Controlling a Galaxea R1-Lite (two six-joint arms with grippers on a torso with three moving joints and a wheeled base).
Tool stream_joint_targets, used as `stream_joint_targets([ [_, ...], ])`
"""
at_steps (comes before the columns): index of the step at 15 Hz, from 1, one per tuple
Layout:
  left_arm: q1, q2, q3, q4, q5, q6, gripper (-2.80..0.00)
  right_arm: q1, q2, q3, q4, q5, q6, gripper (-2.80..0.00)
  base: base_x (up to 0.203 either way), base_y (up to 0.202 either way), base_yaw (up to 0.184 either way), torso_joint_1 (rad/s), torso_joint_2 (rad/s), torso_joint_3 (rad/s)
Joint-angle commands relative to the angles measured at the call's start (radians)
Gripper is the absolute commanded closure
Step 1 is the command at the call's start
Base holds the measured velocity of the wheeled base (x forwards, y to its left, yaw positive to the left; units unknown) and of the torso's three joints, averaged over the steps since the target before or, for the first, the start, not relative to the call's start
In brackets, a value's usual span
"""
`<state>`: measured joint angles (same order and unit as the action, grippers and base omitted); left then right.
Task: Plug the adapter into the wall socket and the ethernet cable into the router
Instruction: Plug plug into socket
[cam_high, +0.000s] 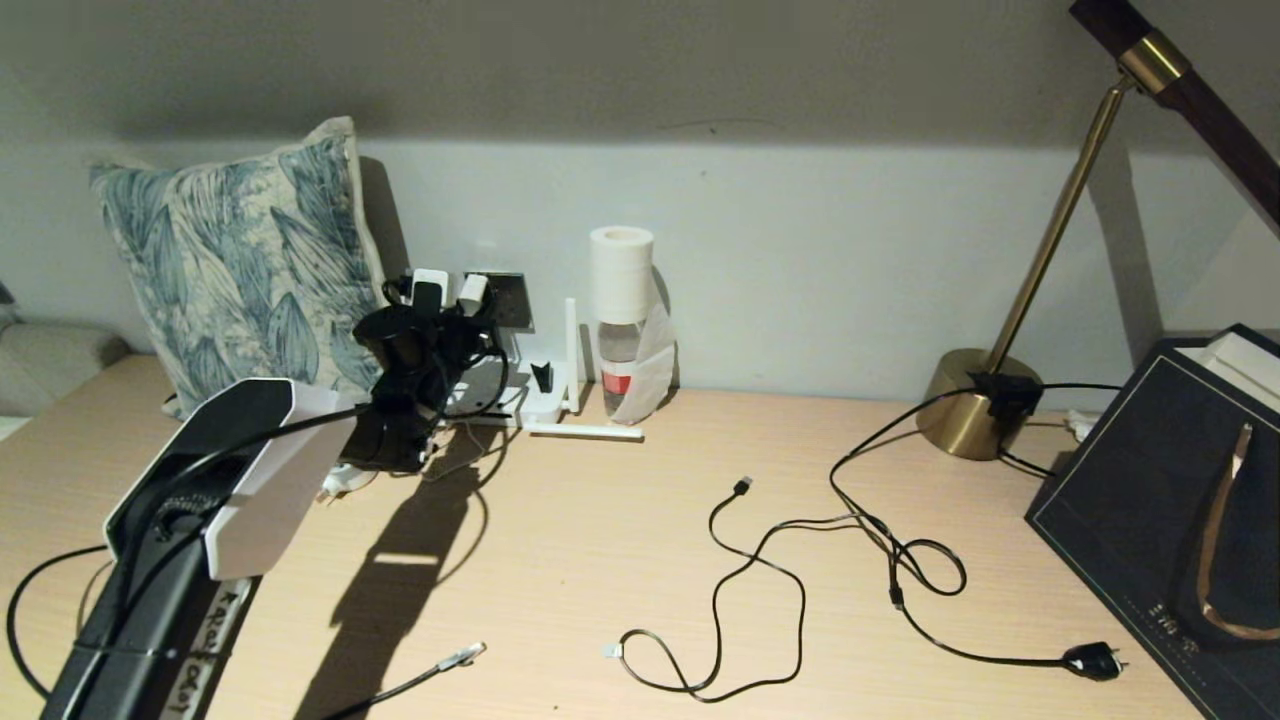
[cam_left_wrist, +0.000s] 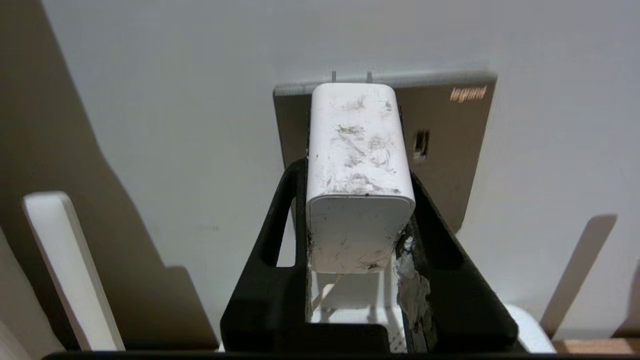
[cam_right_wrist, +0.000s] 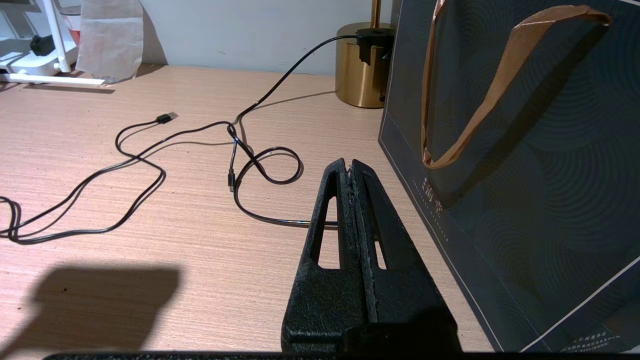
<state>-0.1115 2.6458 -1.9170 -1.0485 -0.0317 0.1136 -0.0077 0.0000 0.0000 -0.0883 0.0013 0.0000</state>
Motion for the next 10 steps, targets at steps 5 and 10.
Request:
stream_joint_targets([
  [5, -0.034, -0.016, 0.010, 0.009, 0.000, -0.113, 0.00, 0.000, 0.002, 0.035, -0.001, 0.000, 0.000, 0.00, 0.000, 0.000, 0.000, 0.000, 0.00, 0.000],
  [10, -0.024, -0.005, 0.047, 0.021, 0.003, -0.112, 0.00, 0.000, 0.002, 0.035, -0.001, 0.000, 0.000, 0.00, 0.000, 0.000, 0.000, 0.000, 0.00, 0.000],
])
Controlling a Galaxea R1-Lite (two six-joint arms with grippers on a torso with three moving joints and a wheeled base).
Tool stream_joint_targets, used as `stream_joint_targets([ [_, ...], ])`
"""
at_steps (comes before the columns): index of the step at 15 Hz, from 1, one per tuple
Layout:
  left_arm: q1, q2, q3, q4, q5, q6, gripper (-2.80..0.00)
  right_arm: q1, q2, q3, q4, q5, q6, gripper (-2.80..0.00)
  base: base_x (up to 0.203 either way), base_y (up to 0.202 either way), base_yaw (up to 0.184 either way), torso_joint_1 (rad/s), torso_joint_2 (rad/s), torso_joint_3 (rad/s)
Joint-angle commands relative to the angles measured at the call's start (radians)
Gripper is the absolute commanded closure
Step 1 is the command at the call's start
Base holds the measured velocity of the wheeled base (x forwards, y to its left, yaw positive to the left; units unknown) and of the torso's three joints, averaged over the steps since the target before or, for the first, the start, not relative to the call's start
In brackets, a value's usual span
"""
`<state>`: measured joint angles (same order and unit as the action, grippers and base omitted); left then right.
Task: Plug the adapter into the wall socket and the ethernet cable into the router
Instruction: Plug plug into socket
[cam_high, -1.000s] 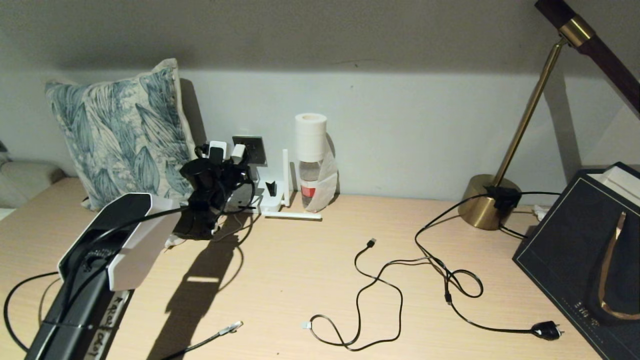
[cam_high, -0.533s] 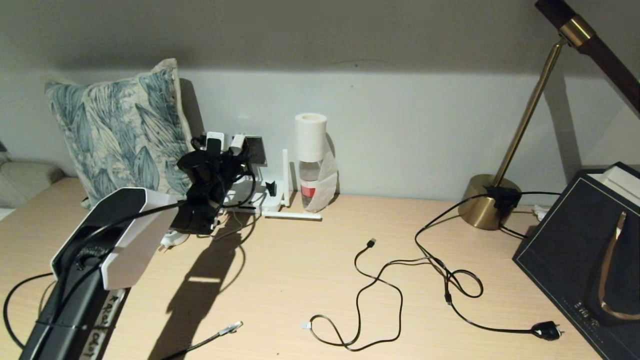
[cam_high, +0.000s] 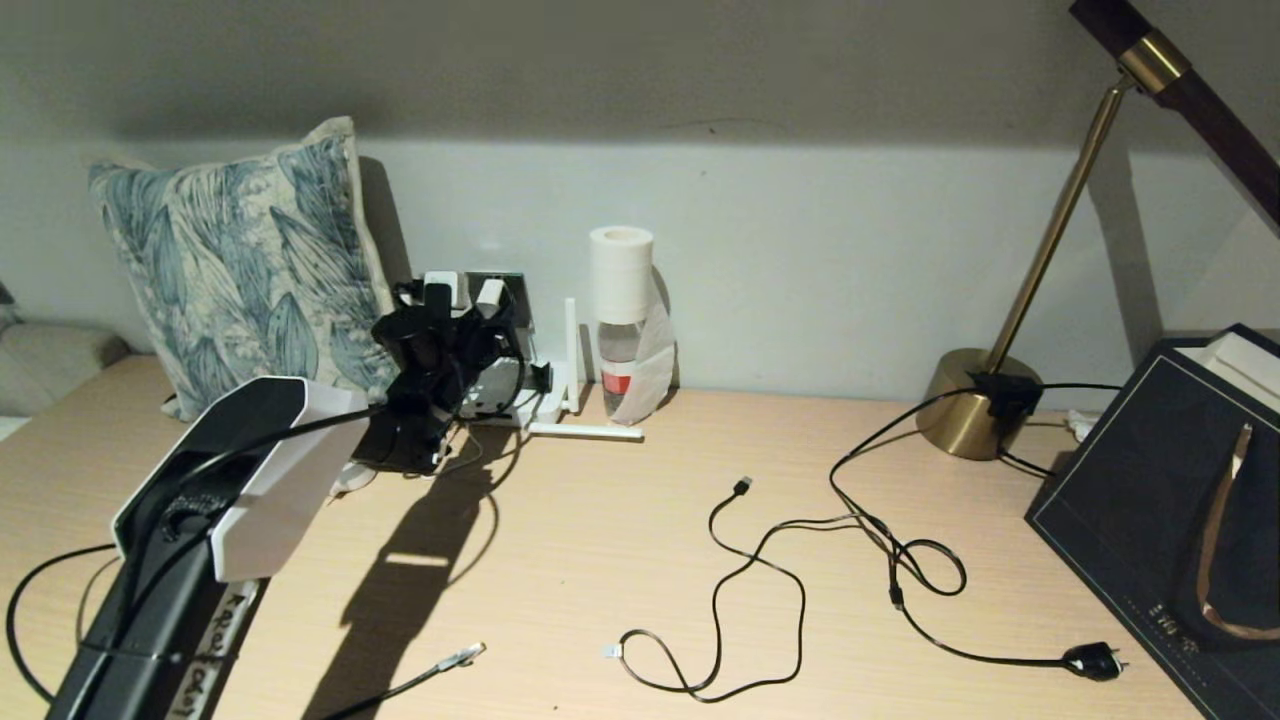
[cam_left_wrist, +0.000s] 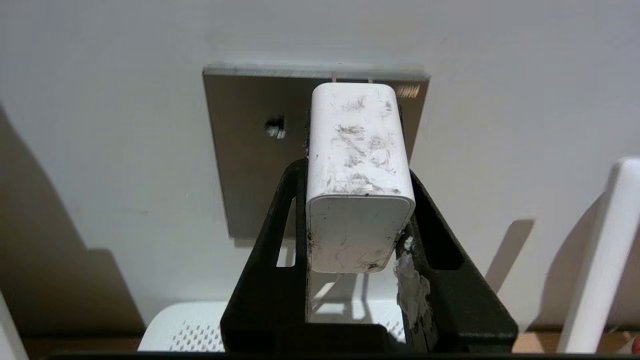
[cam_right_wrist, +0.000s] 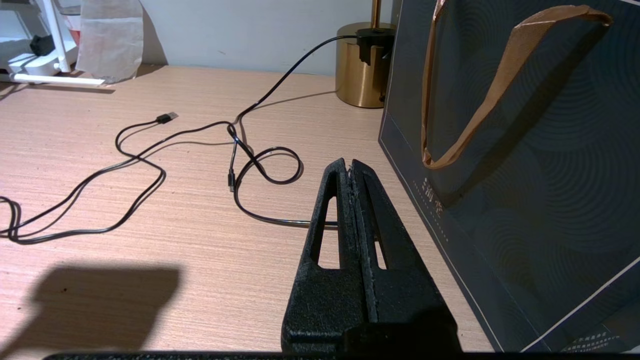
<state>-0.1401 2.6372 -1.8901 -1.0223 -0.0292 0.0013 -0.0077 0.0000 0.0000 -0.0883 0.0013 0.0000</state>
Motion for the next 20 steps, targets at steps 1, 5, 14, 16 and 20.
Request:
stream_joint_targets([
  [1, 0.012, -0.001, 0.035, -0.004, 0.000, 0.000, 0.00, 0.000, 0.002, 0.035, -0.001, 0.000, 0.000, 0.00, 0.000, 0.000, 0.000, 0.000, 0.00, 0.000],
  [5, 0.034, -0.010, 0.026, 0.062, -0.010, 0.000, 0.00, 0.000, 0.002, 0.035, -0.001, 0.000, 0.000, 0.00, 0.000, 0.000, 0.000, 0.000, 0.00, 0.000],
  [14, 0.024, 0.001, -0.024, 0.108, -0.023, -0.003, 0.00, 0.000, 0.002, 0.035, -0.001, 0.000, 0.000, 0.00, 0.000, 0.000, 0.000, 0.000, 0.00, 0.000],
  [16, 0.022, 0.001, -0.024, 0.117, -0.023, -0.003, 0.00, 0.000, 0.002, 0.035, -0.001, 0.000, 0.000, 0.00, 0.000, 0.000, 0.000, 0.000, 0.00, 0.000],
  [20, 0.019, -0.005, -0.026, 0.120, -0.026, -0.003, 0.00, 0.000, 0.002, 0.035, -0.001, 0.000, 0.000, 0.00, 0.000, 0.000, 0.000, 0.000, 0.00, 0.000],
])
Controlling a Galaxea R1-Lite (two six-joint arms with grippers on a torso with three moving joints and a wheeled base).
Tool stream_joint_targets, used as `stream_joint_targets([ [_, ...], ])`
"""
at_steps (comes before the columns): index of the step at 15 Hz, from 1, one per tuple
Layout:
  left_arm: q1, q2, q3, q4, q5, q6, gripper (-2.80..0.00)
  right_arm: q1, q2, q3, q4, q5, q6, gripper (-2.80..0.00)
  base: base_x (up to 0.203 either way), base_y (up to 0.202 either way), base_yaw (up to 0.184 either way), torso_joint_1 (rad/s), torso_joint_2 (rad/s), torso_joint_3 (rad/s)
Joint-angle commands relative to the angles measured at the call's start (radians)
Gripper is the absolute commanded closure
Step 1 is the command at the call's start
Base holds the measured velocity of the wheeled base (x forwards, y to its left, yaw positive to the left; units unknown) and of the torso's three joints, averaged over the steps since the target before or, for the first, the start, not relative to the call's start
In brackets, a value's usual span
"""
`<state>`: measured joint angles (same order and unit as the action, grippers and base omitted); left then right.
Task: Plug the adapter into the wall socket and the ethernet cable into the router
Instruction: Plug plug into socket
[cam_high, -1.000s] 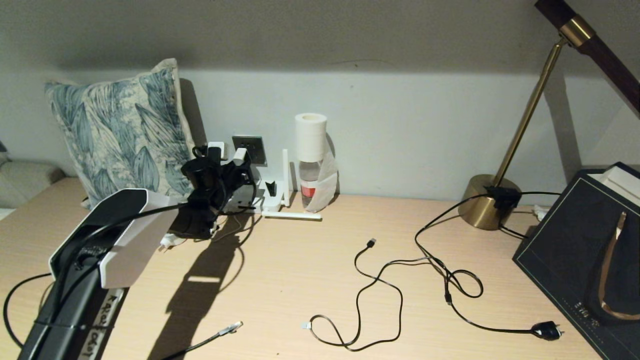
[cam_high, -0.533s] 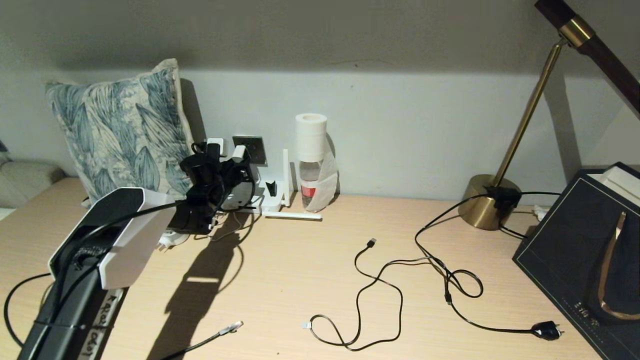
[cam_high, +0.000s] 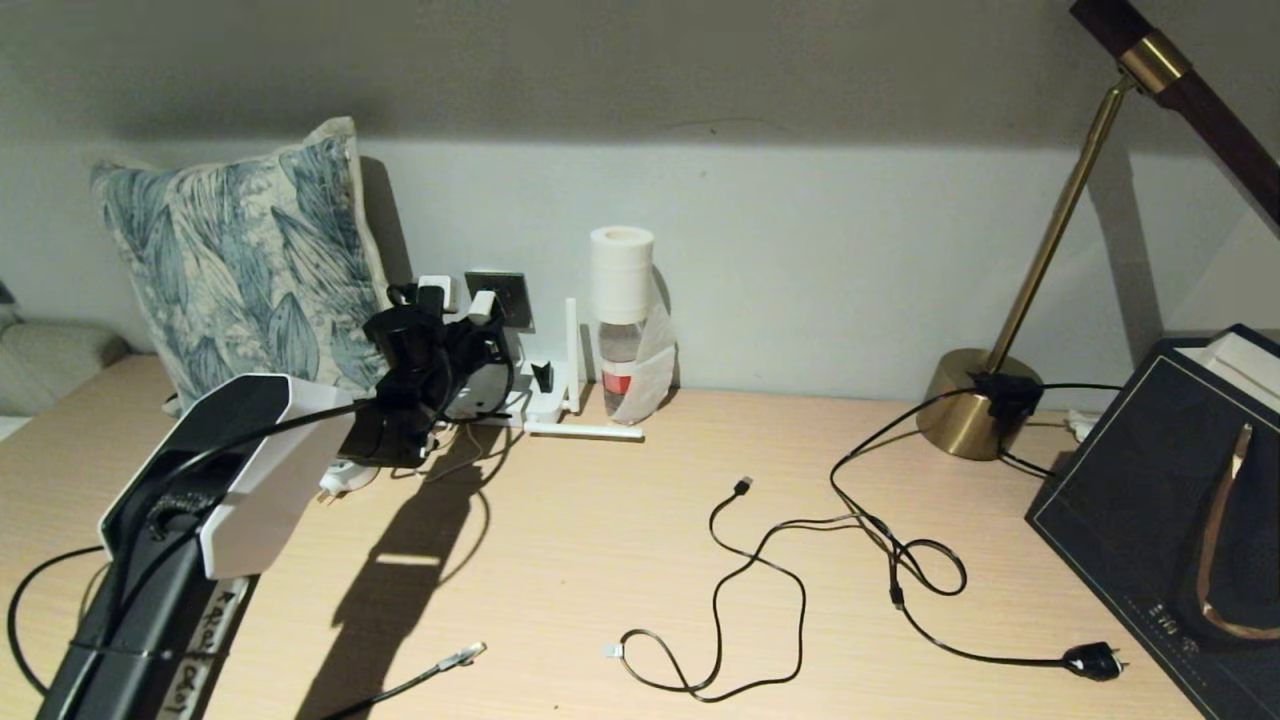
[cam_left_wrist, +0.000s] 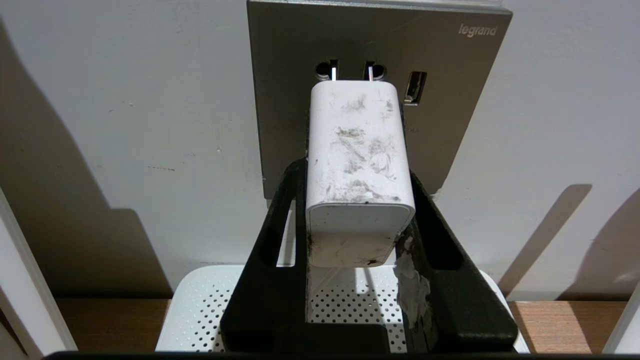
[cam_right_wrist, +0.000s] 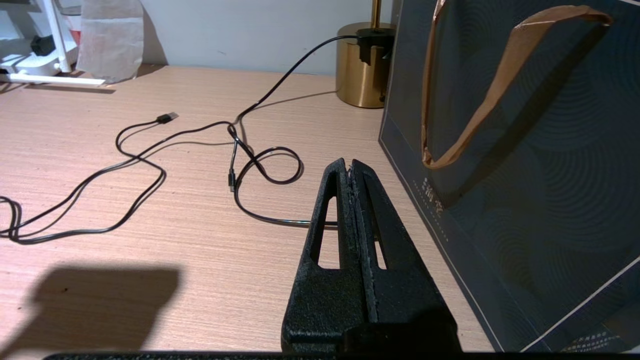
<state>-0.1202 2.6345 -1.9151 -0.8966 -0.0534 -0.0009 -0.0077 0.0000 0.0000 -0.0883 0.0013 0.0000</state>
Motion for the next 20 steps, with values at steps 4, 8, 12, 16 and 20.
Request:
stream_joint_targets([
  [4, -0.001, -0.007, -0.004, -0.005, -0.003, -0.001, 0.00, 0.000, 0.002, 0.035, -0.001, 0.000, 0.000, 0.00, 0.000, 0.000, 0.000, 0.000, 0.00, 0.000],
  [8, -0.003, -0.011, -0.005, -0.005, -0.002, 0.001, 0.00, 0.000, 0.002, 0.035, -0.001, 0.000, 0.000, 0.00, 0.000, 0.000, 0.000, 0.000, 0.00, 0.000],
  [12, -0.006, -0.017, -0.004, -0.005, 0.001, 0.001, 0.00, 0.000, 0.002, 0.035, -0.001, 0.000, 0.000, 0.00, 0.000, 0.000, 0.000, 0.000, 0.00, 0.000],
  [16, -0.006, -0.017, -0.005, -0.001, 0.004, 0.001, 0.00, 0.000, 0.002, 0.035, -0.001, 0.000, 0.000, 0.00, 0.000, 0.000, 0.000, 0.000, 0.00, 0.000],
  [20, -0.008, -0.031, -0.005, 0.002, 0.004, 0.001, 0.00, 0.000, 0.002, 0.035, -0.001, 0.000, 0.000, 0.00, 0.000, 0.000, 0.000, 0.000, 0.00, 0.000],
])
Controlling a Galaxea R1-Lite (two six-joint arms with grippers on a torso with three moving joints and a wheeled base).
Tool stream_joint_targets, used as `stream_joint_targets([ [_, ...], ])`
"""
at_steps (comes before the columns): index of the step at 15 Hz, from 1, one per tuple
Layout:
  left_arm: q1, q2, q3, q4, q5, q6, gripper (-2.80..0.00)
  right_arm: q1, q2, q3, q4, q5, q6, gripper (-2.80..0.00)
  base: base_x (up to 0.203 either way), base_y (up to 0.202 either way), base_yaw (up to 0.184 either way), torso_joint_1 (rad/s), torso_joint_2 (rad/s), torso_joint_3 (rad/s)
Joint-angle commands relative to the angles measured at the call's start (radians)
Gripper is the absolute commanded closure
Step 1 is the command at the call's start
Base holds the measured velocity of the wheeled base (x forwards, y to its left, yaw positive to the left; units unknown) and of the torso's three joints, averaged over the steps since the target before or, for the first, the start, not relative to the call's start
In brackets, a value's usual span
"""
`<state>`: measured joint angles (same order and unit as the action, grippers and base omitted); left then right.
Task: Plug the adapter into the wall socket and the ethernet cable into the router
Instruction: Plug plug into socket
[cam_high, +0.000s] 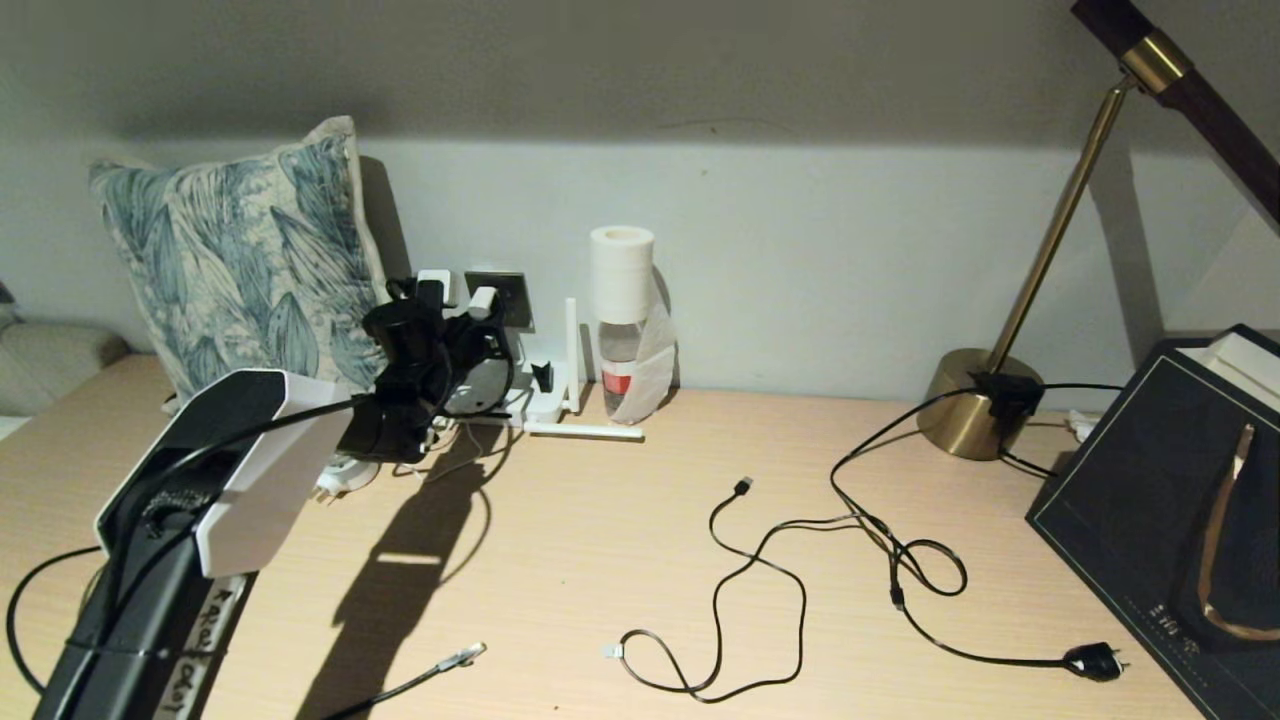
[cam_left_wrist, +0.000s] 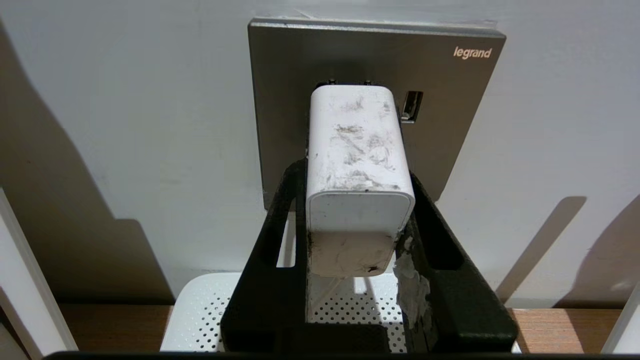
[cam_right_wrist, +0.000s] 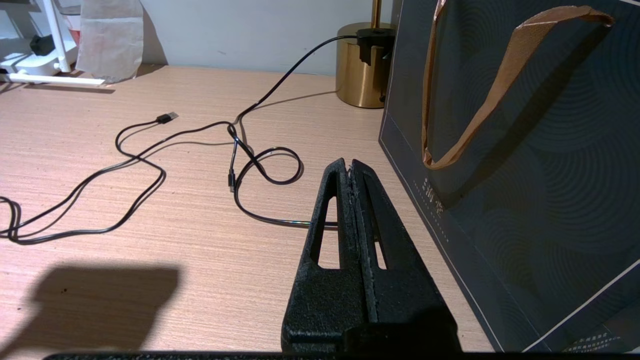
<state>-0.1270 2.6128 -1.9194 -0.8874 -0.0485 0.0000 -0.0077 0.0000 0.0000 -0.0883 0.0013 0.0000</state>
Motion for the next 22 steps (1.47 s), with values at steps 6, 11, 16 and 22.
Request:
stream_joint_targets([
  [6, -0.002, -0.019, -0.001, 0.007, -0.001, 0.000, 0.00, 0.000, 0.002, 0.035, -0.001, 0.000, 0.000, 0.00, 0.000, 0.000, 0.000, 0.000, 0.00, 0.000],
  [11, -0.014, -0.031, -0.001, 0.014, 0.004, 0.000, 0.00, 0.000, 0.002, 0.035, -0.001, 0.000, 0.000, 0.00, 0.000, 0.000, 0.000, 0.000, 0.00, 0.000],
  [16, -0.022, -0.036, -0.001, 0.030, 0.013, 0.000, 0.00, 0.000, 0.002, 0.035, -0.001, 0.000, 0.000, 0.00, 0.000, 0.000, 0.000, 0.000, 0.00, 0.000],
  [22, -0.023, -0.019, -0.003, 0.051, 0.042, 0.000, 0.00, 0.000, 0.002, 0.035, -0.001, 0.000, 0.000, 0.00, 0.000, 0.000, 0.000, 0.000, 0.00, 0.000],
])
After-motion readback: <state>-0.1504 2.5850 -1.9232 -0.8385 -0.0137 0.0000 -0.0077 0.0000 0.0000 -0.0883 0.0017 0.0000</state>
